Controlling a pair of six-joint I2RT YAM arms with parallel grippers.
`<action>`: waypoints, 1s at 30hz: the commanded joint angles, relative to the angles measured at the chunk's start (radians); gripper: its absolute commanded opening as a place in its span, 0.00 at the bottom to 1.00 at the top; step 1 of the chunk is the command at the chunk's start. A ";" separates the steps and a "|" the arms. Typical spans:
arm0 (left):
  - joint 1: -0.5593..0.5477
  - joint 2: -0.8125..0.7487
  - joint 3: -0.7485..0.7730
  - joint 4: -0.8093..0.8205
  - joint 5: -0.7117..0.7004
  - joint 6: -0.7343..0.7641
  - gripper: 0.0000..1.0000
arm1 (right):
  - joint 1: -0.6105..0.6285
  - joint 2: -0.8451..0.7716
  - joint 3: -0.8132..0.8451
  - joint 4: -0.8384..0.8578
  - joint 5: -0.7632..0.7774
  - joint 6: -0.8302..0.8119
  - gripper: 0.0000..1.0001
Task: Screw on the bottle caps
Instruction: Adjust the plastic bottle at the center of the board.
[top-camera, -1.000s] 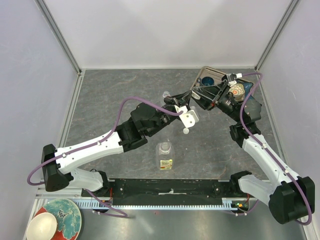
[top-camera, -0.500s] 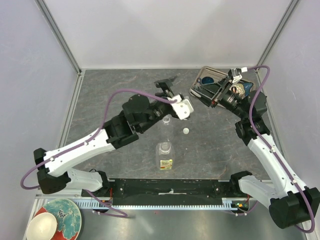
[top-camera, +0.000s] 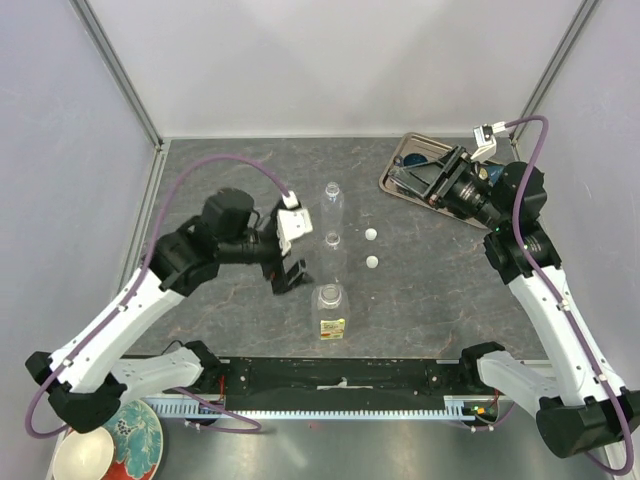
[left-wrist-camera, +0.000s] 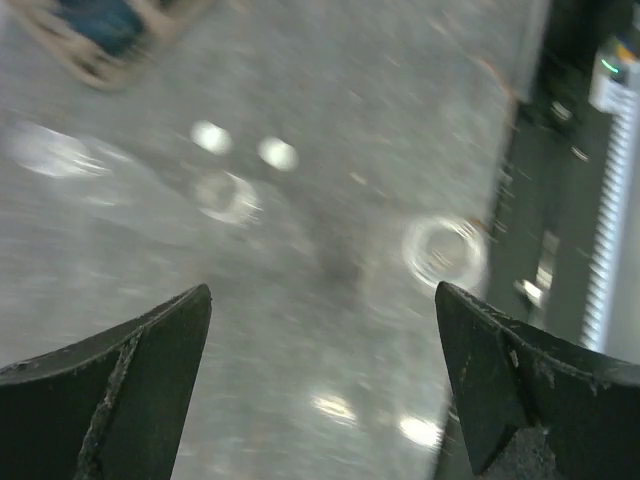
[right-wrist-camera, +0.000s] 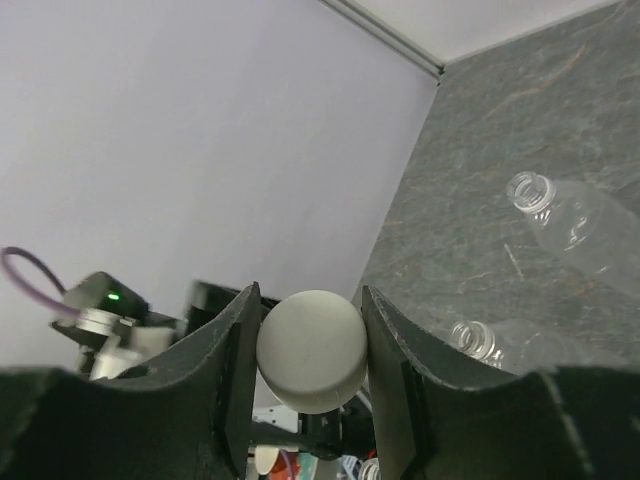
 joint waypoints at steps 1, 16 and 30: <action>0.001 -0.058 -0.172 -0.077 0.282 -0.090 0.99 | -0.002 -0.019 0.081 -0.124 0.060 -0.147 0.32; 0.002 -0.101 -0.384 0.280 0.238 -0.222 0.99 | -0.004 -0.036 0.083 -0.144 0.074 -0.166 0.38; -0.005 -0.002 -0.366 0.294 0.451 -0.222 0.99 | -0.004 -0.061 0.092 -0.162 0.074 -0.190 0.42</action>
